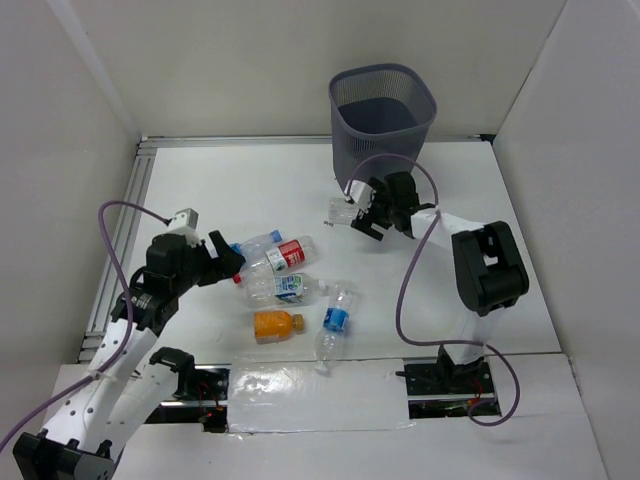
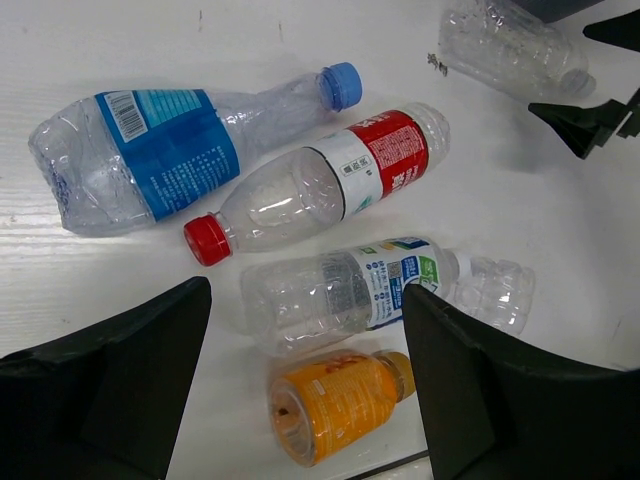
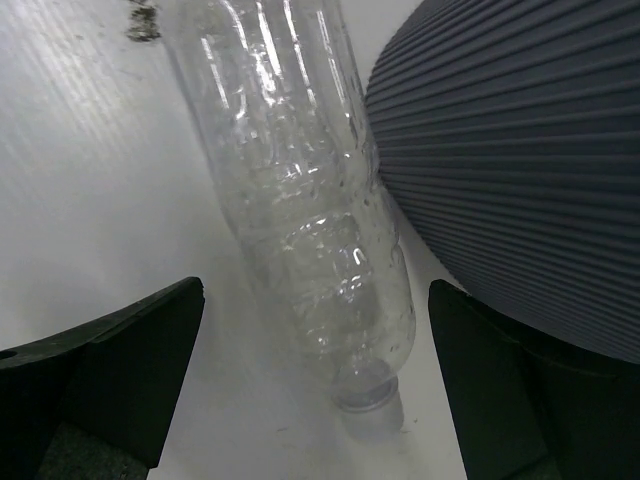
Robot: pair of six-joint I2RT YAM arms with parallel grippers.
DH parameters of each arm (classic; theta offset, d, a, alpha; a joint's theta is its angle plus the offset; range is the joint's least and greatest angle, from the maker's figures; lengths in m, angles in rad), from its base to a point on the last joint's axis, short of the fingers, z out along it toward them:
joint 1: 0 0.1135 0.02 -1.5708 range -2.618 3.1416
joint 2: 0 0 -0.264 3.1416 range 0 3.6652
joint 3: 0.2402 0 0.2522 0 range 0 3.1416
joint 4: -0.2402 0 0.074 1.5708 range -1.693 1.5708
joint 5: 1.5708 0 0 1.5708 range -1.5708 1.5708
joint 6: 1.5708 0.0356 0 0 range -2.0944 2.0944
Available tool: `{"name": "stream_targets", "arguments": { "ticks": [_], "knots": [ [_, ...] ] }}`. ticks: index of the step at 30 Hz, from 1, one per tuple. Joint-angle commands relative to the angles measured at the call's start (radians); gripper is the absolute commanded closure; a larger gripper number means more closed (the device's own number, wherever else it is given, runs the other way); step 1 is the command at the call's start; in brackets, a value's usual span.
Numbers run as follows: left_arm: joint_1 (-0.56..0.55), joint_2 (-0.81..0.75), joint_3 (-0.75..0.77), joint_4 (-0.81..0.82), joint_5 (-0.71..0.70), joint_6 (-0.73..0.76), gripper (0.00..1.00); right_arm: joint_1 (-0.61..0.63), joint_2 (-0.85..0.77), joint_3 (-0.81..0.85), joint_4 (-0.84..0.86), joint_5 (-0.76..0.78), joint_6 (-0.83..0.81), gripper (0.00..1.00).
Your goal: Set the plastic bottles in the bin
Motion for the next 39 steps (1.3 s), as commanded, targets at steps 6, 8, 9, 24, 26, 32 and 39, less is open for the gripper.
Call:
{"name": "stream_targets", "arguments": {
  "ticks": [6, 8, 9, 24, 26, 32, 39],
  "knots": [
    [-0.004, 0.048, 0.058, 0.013, 0.012, 0.064, 0.1, 0.029, 0.147, 0.095, 0.106, 0.113, -0.052, 0.02],
    [-0.013, 0.076, 0.067, 0.039, 0.012, 0.102, 0.1, 0.029, 0.161, 0.105, 0.059, 0.091, -0.062, 0.09],
    [-0.013, 0.088, 0.079, 0.048, 0.012, 0.124, 0.1, 0.029, 0.161, 0.105, 0.058, 0.069, -0.081, 0.12],
    [-0.013, 0.447, 0.224, 0.188, 0.168, 0.692, 0.1, 0.078, -0.083, 0.128, -0.678, -0.42, -0.439, 0.57],
    [-0.013, 0.491, 0.234, 0.199, 0.159, 0.747, 0.1, 0.078, -0.104, 0.15, -0.669, -0.43, -0.36, 0.84],
    [-0.023, 0.603, 0.254, 0.234, 0.099, 0.834, 0.1, 0.045, -0.167, 0.327, -0.684, -0.544, -0.225, 0.91],
    [-0.023, 0.778, 0.308, 0.286, 0.03, 0.865, 0.14, 0.009, -0.167, 0.789, -0.507, -0.729, 0.3, 0.91]
  ]
}}
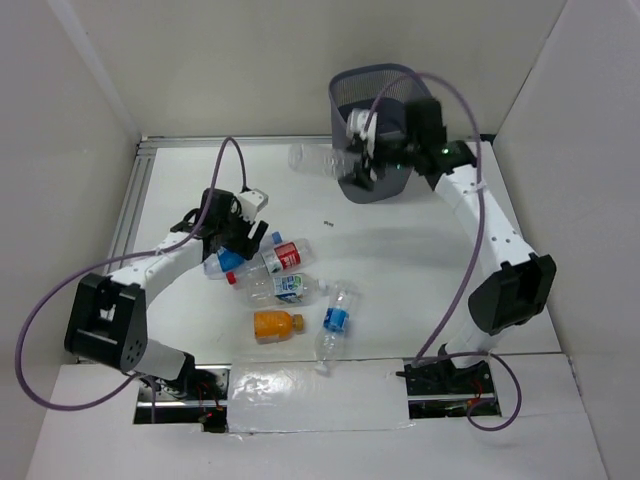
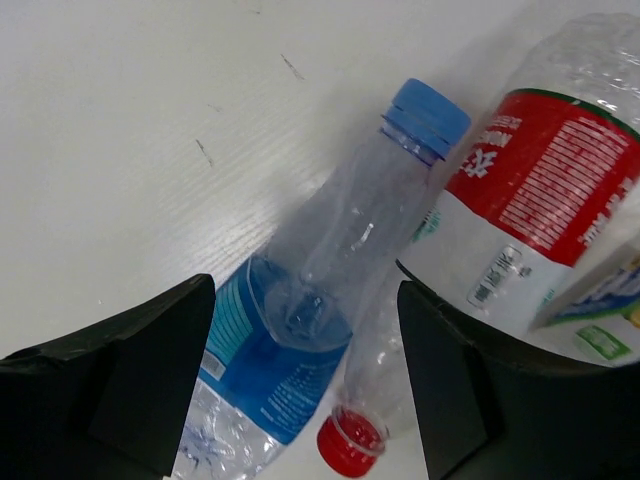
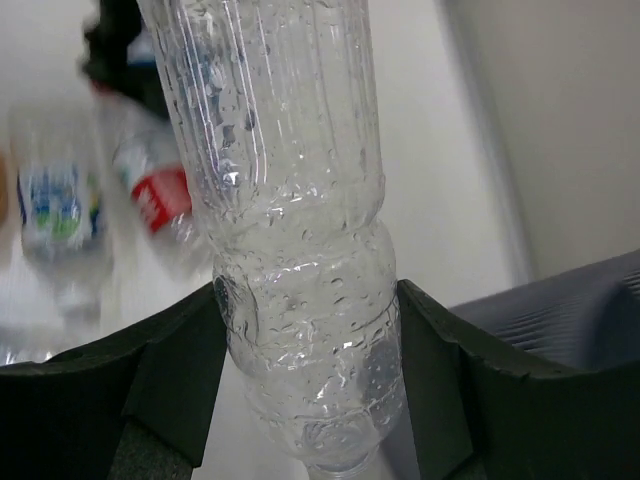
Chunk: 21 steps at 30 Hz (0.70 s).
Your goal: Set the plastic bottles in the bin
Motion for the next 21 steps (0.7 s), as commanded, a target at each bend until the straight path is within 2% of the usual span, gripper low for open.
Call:
{"name": "stream_targets", "arguments": {
  "ticks": [1, 2, 3, 5, 10, 14, 19, 20, 21],
  "knots": [
    [-0.005, 0.067, 0.067, 0.068, -0.039, 0.052, 0.14, -0.028, -0.044, 0.251, 0.204, -0.141, 0.394, 0.91],
    [-0.005, 0.099, 0.078, 0.068, -0.048, 0.052, 0.14, -0.028, -0.031, 0.271, 0.345, -0.093, 0.471, 0.91],
    [-0.005, 0.113, 0.078, 0.079, -0.048, 0.052, 0.14, -0.039, -0.031, 0.284, 0.413, -0.062, 0.593, 0.91],
    [-0.014, 0.138, 0.087, 0.088, -0.059, 0.052, 0.15, -0.039, 0.006, 0.331, 0.525, 0.074, 0.651, 0.91],
    [-0.023, 0.198, 0.087, 0.099, -0.131, 0.051, 0.18, -0.084, 0.195, 0.472, 0.518, 0.27, 0.649, 0.86],
    [-0.023, 0.232, 0.087, 0.122, -0.198, 0.051, 0.21, -0.157, 0.349, 0.638, 0.446, 0.313, 0.697, 0.71],
    [-0.023, 0.268, 0.087, 0.133, -0.269, 0.041, 0.22, -0.217, 0.434, 0.67, 0.408, 0.322, 0.74, 0.38],
    [-0.023, 0.268, 0.087, 0.133, -0.269, 0.031, 0.25, -0.231, 0.434, 0.67, 0.407, 0.322, 0.74, 0.16],
    [-0.023, 0.281, 0.099, 0.123, -0.269, 0.031, 0.32, -0.231, 0.425, 0.661, 0.389, 0.307, 0.74, 0.05]
  ]
}}
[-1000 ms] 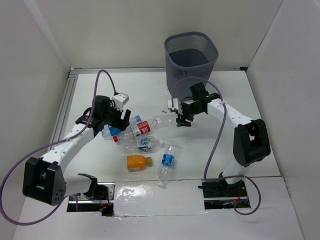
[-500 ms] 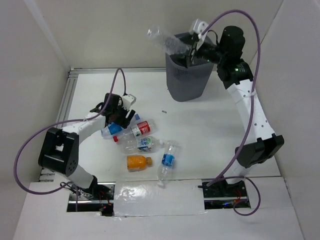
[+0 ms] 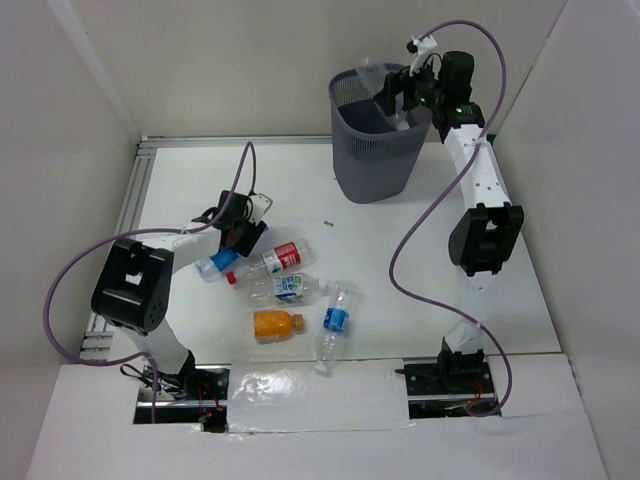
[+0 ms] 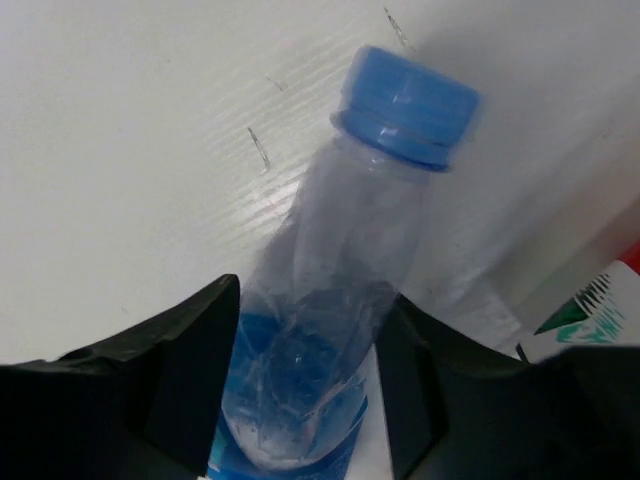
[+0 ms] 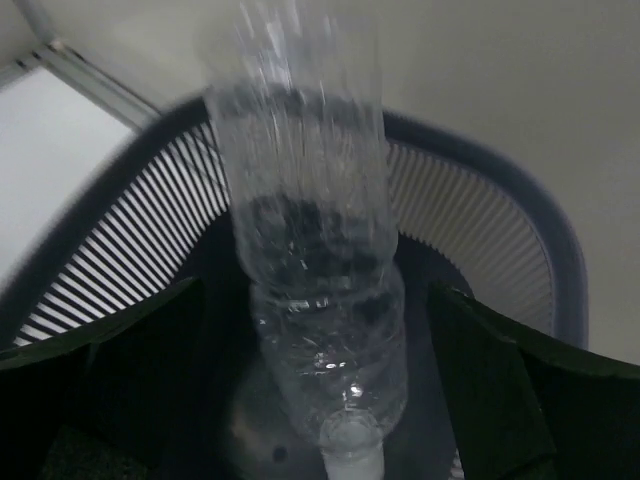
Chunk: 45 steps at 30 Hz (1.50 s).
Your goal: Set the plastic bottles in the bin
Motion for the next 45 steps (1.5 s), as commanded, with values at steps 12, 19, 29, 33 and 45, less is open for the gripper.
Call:
{"name": "stream_targets", "arguments": {
  "ticks": [12, 19, 29, 33, 45],
  "knots": [
    [-0.034, -0.137, 0.355, -0.099, 0.084, -0.175, 0.81, -0.11, -0.422, -0.349, 0.052, -0.232, -0.032, 0.0],
    [-0.164, -0.102, 0.669, 0.105, 0.343, -0.342, 0.81, -0.134, -0.775, -0.794, 0.099, -0.322, -0.312, 1.0],
    [-0.243, 0.293, 1.058, 0.729, 0.417, -0.73, 0.81, -0.113, -0.996, -1.185, -0.326, -0.405, -0.661, 1.0],
    [-0.264, 0.435, 1.121, 0.914, 0.207, -0.878, 0.8, -0.113, -1.063, -1.266, -0.361, -0.395, -0.661, 1.0],
    [-0.174, 0.704, 1.374, 1.133, 0.22, -1.532, 0.81, -0.113, -1.248, -1.48, -0.4, -0.323, -0.681, 1.0]
  ]
}}
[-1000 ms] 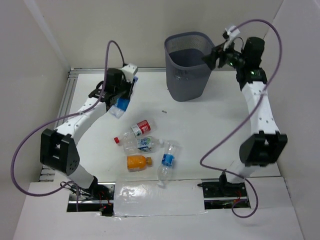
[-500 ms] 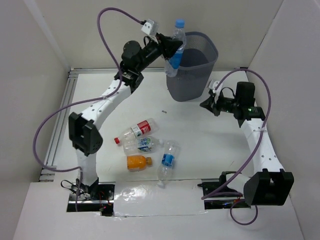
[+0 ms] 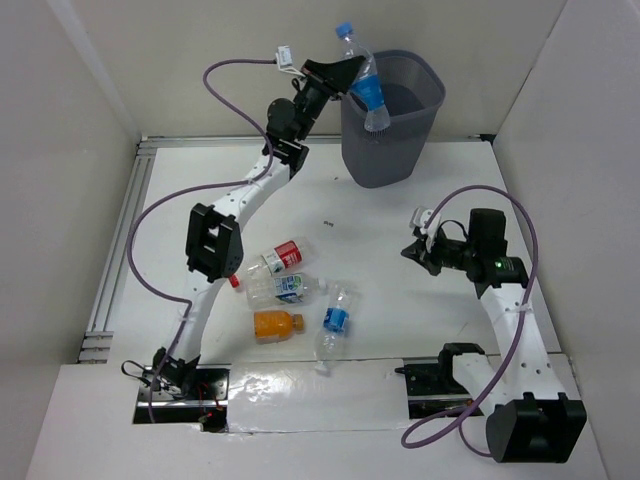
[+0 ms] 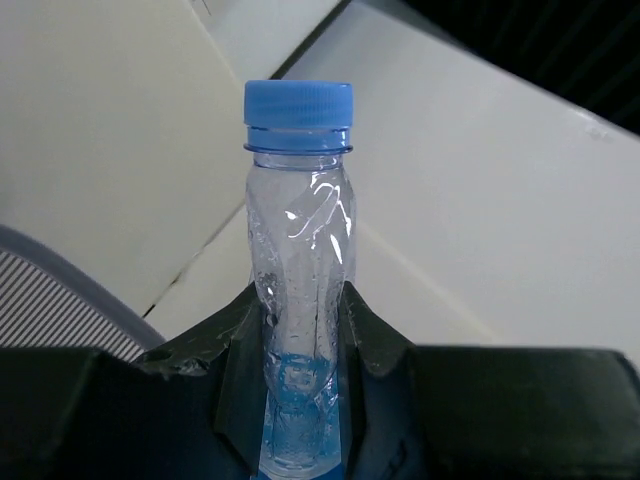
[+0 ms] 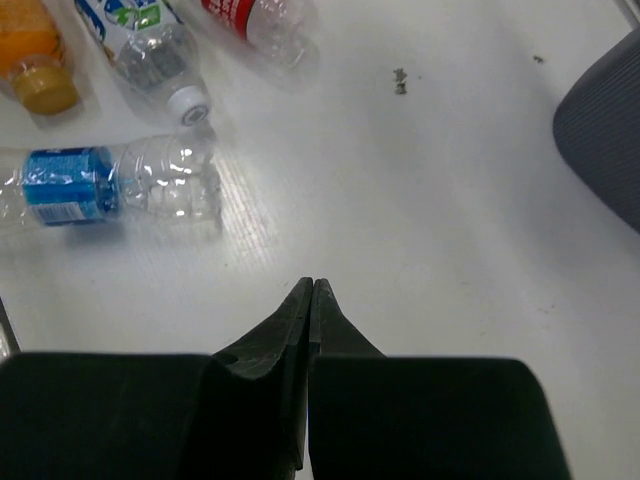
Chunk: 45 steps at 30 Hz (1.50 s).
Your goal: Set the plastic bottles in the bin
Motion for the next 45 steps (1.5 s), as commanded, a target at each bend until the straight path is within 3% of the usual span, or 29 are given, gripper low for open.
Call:
{"name": "stream_targets", "arguments": {
  "ticks": [1, 4, 10, 14, 17, 21, 27, 33, 45],
  "knots": [
    [0.048, -0.067, -0.084, 0.234, 0.005, -0.215, 0.81, 0.007, -0.037, -0.034, -0.025, 0.012, -0.022, 1.0],
    [0.039, -0.098, -0.182, 0.248, -0.101, -0.196, 0.83, 0.007, -0.021, -0.048, -0.002, -0.011, -0.012, 1.0],
    [0.011, 0.165, 0.204, 0.176, -0.259, -0.343, 0.85, 0.007, 0.046, -0.037, 0.029, -0.022, -0.003, 0.98],
    [0.011, 0.101, 0.07, 0.233, -0.271, -0.363, 0.85, 0.007, 0.046, -0.037, 0.062, -0.022, -0.012, 0.86],
    [0.002, 0.074, 0.042, 0.205, -0.305, -0.271, 0.85, 0.007, 0.067, -0.046, 0.085, -0.036, -0.012, 0.83],
    [-0.035, 0.113, 0.167, 0.104, -0.456, -0.113, 0.85, 0.007, 0.095, -0.037, 0.075, -0.068, -0.012, 0.82],
    [-0.035, 0.146, 0.183, 0.094, -0.564, -0.113, 0.86, 0.007, 0.072, -0.048, 0.046, -0.059, -0.012, 0.82],
    [-0.045, 0.135, 0.192, 0.032, -0.592, 0.12, 0.91, 0.007, 0.049, -0.068, 0.036, -0.07, -0.012, 0.82],
    [-0.055, 0.19, 0.218, 0.006, -0.563, 0.261, 0.92, 0.007, 0.049, -0.077, 0.01, -0.088, -0.002, 0.82]
  ]
}}
